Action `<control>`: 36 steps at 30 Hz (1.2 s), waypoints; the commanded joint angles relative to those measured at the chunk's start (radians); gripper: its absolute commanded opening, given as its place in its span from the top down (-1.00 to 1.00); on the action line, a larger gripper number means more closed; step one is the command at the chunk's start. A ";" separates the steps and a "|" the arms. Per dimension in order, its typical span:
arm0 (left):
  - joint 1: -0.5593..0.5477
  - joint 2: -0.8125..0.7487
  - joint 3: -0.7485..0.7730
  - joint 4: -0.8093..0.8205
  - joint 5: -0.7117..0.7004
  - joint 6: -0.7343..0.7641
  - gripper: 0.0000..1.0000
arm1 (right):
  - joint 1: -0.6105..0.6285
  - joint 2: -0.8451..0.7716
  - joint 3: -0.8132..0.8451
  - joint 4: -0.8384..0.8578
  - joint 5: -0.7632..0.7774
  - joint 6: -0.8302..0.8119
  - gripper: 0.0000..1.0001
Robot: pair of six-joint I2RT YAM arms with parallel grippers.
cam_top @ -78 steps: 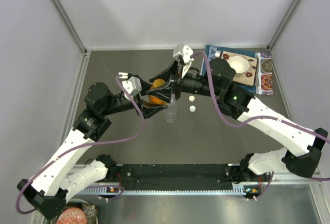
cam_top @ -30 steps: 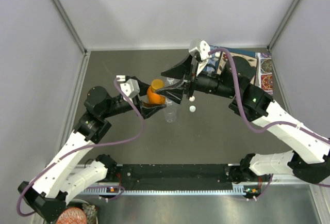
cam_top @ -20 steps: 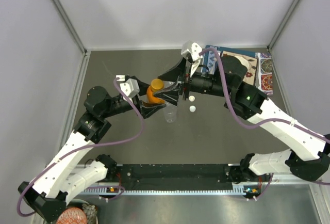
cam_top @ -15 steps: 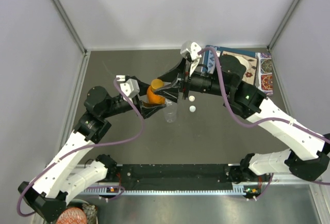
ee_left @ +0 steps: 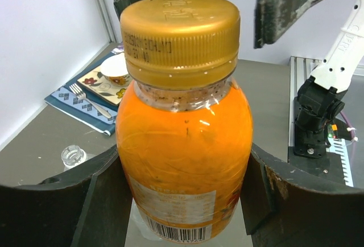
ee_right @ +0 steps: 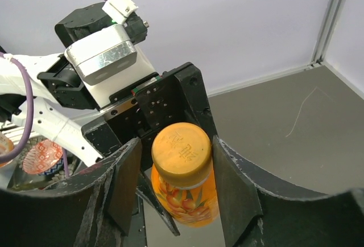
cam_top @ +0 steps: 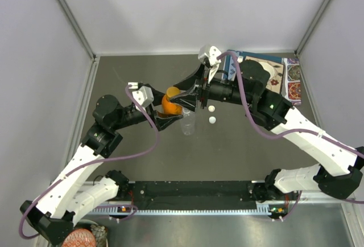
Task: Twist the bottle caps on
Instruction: Screw the bottle cap onto the plastic bottle.
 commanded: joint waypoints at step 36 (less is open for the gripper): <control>0.028 -0.014 0.036 0.162 0.042 -0.108 0.06 | 0.004 0.032 -0.001 -0.027 0.012 0.027 0.85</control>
